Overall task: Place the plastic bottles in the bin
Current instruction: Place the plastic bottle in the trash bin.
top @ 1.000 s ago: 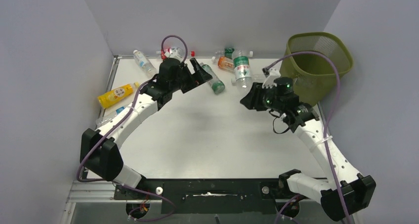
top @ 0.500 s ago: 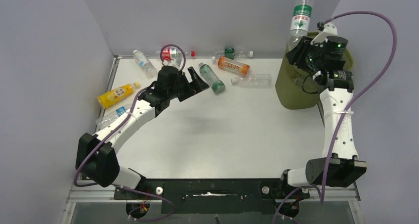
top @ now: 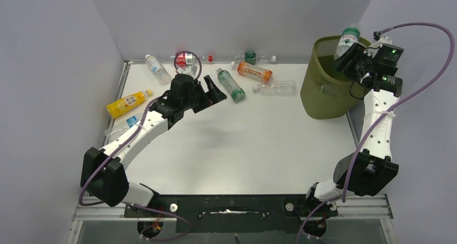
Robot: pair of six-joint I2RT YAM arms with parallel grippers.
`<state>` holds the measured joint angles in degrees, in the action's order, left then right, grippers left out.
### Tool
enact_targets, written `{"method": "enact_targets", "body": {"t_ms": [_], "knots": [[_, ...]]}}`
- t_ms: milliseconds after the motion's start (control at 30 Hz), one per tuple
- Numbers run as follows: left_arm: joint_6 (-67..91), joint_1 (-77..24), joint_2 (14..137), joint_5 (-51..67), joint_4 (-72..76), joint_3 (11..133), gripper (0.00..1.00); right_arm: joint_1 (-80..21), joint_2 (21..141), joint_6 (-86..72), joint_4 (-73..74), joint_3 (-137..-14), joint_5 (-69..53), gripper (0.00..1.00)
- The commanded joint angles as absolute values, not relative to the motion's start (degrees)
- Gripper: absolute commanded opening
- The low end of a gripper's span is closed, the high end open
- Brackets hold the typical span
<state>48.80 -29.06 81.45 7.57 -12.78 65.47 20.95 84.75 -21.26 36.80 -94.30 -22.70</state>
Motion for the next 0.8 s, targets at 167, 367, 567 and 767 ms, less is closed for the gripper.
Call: {"method": "enact_targets", "body": {"t_ms": [167, 367, 567, 767], "knots": [[47.1, -28.0, 81.6, 9.2, -11.4, 66.1, 0.88, 21.4, 84.0, -23.4, 35.3, -96.2, -26.0, 0.88], [46.4, -27.9, 85.1, 8.9, -11.7, 68.7, 0.88, 21.1, 80.3, -22.6, 37.2, -96.1, -24.3, 0.92], [46.8, -27.6, 93.3, 8.1, -12.0, 73.9, 0.88, 17.1, 75.3, -20.2, 39.2, -95.4, -18.8, 0.95], [47.4, -27.3, 102.6, 6.8, -11.2, 81.1, 0.88, 12.2, 70.7, -20.5, 38.8, -92.5, -20.1, 0.95]]}}
